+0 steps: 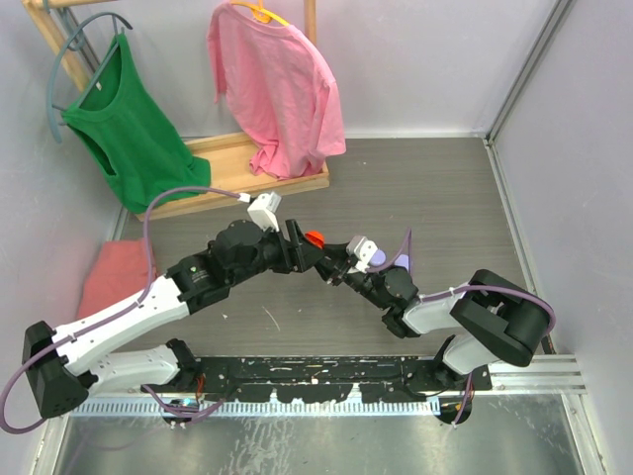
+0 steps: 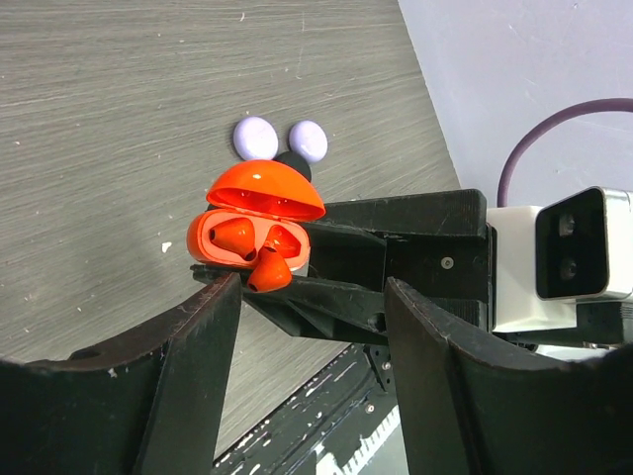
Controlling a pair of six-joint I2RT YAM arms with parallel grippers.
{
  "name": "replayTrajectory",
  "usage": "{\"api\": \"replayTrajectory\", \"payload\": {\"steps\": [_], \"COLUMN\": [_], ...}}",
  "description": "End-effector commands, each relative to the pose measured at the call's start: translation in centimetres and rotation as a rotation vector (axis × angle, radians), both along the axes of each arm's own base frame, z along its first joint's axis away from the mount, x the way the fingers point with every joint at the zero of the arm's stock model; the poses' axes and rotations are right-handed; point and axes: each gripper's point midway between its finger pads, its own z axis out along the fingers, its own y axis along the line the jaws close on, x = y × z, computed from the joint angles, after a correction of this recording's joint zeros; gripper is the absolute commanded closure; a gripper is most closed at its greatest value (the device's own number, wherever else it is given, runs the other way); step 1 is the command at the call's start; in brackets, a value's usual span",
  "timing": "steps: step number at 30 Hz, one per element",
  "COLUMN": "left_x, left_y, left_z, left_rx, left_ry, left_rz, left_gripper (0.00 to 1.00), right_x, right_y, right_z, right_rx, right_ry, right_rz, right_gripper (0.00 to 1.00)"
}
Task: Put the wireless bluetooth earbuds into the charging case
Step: Place the earbud in the charging case.
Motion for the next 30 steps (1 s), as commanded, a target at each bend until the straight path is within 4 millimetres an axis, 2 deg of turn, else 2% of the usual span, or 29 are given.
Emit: {"api": "replayTrajectory", "payload": {"steps": [1,10,22,25,30], "left_x": [0.3,-0.7,-0.7,-0.8,-0.7], "left_y": [-0.8,-1.9,-3.0,-2.4,0.0], "left_z": [3.1,4.1,3.9,4.3,4.2], "left_rx": [-0.052,-0.103,-0.093,-0.061,0.035], "left_ry": [-0.072,-0.086,-0.077,-0.102,-0.163], "left_rz": [-0.03,-0.107,-0.151,-0.148,-0.135], "left_gripper": [0.39,0.46,0.44,0.41,0.36], "right_x": [-0.5,-0.5,-0.6,-0.7,-0.7], "right_y": [-0.5,-0.4,-0.3,-0.4,-0.6], "right_z": [4.0,4.0,4.0,3.7,3.1], "right_rx": [0.102,0.101,0.102,0.093,0.076], "right_ry": [-0.092,-0.088,-0.09,-0.086,-0.066], "right_rz": [-0.001,0.004,0.012,0.01,0.008], "right_gripper": [0.99,0.99,0.99,0.99,0.99]}}
